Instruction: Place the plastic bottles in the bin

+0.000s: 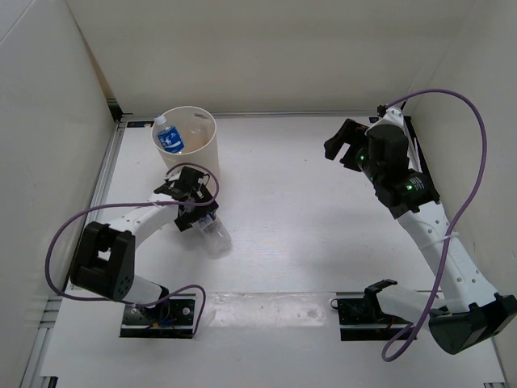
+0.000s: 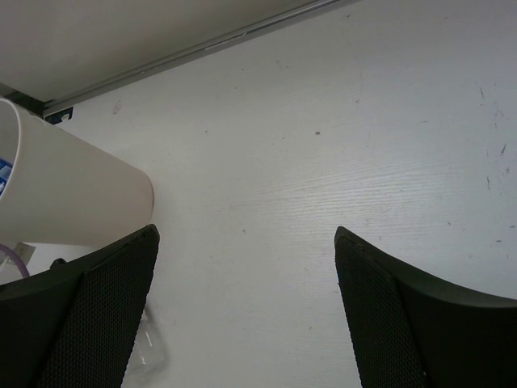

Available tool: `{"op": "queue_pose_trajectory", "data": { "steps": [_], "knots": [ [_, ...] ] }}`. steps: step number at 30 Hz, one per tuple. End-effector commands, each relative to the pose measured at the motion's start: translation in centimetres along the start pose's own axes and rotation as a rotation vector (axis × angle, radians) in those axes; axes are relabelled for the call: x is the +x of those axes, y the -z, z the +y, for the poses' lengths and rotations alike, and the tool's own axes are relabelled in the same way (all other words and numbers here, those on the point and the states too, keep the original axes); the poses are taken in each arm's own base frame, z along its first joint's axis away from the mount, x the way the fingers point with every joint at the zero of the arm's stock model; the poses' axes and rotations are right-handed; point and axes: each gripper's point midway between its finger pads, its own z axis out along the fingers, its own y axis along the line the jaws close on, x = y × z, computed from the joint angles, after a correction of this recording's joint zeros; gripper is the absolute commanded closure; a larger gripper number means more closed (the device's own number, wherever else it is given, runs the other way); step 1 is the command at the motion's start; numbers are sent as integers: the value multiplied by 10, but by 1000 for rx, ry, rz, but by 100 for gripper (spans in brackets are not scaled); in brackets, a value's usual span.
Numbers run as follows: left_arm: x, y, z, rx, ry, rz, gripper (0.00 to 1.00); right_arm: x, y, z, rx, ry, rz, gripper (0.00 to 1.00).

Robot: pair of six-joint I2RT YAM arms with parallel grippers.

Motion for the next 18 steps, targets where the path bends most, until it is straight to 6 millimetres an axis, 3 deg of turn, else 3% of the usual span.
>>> {"op": "queue_pose_trajectory", "data": {
  "steps": [1, 5, 9, 15, 18],
  "knots": [
    [-2, 4, -13, 26, -30, 29, 0, -5, 0, -2, 4, 3, -19, 10],
    [4, -1, -14, 6, -49, 77, 6, -6, 1, -1, 0, 0, -22, 10],
    [2, 1, -16, 23, -65, 74, 22, -4, 1, 0, -3, 1, -17, 10],
    [-16, 28, -38, 109, -144, -23, 39, -4, 1, 0, -3, -8, -19, 10],
    [-30, 42, -48, 123, -180, -95, 40, -2, 0, 0, -7, -12, -11, 10]
  ]
}}
